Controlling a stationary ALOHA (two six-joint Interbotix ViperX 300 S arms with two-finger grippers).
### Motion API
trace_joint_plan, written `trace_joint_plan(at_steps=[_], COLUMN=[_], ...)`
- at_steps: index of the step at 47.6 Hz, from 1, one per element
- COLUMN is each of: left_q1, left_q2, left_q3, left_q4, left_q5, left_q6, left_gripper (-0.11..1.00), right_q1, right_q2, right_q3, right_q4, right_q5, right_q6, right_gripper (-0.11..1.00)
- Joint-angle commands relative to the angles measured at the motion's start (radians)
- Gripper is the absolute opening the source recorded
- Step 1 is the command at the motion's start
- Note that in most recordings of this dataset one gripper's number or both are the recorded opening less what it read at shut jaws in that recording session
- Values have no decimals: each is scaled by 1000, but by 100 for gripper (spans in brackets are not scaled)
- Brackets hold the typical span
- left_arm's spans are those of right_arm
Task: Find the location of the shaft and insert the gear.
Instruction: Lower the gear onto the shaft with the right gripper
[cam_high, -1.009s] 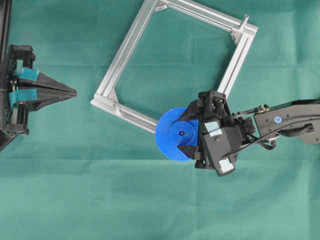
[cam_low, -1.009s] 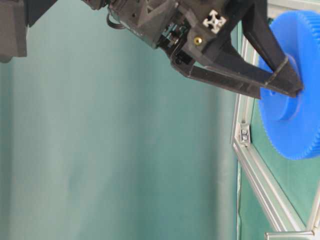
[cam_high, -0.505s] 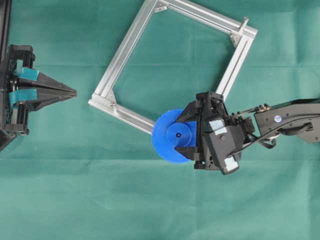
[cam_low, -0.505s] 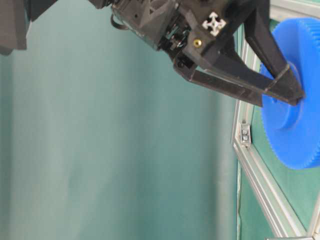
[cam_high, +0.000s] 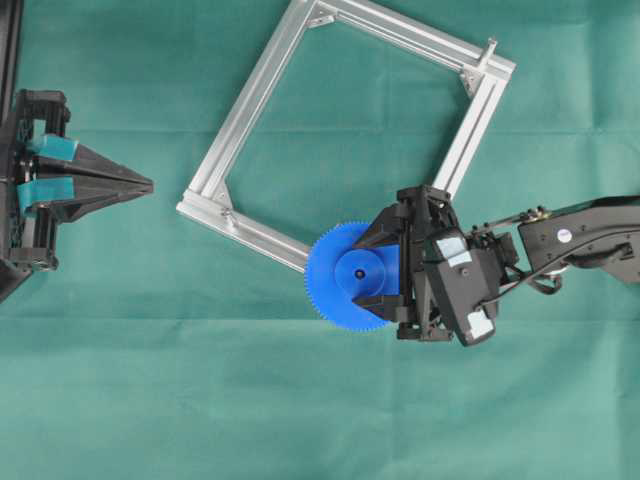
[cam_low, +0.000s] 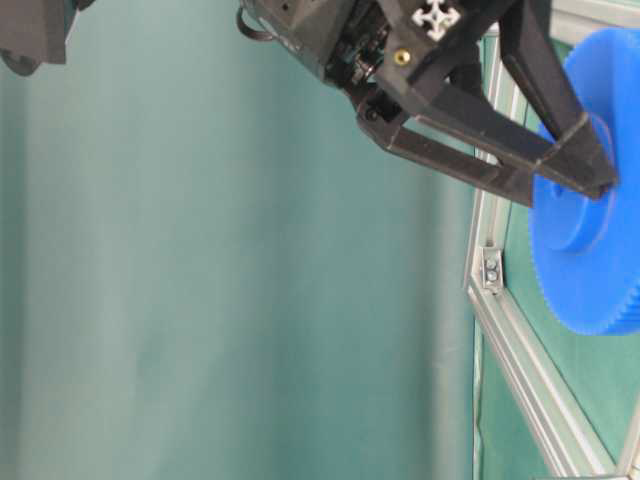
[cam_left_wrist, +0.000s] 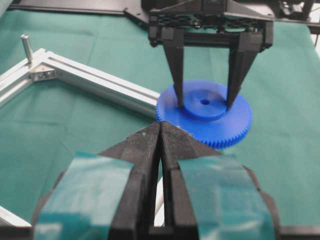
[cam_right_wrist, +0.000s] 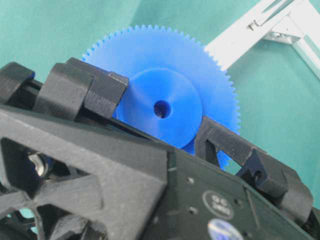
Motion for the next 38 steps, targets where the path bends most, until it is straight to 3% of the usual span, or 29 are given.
trace_joint_plan(at_steps=[1, 38], left_q1=[2, 2], left_q2=[6, 9], left_q3=[-28, -25], left_q4=[-2, -2], left_q5=[-8, -3], left_q6=[0, 0], left_gripper=[1, 1], right_q1=[2, -6], right_q2=[-31, 31], right_q3=[-17, -107], right_q4=[3, 14], right_q5=[5, 166], right_q6=[2, 9], right_gripper=[69, 69])
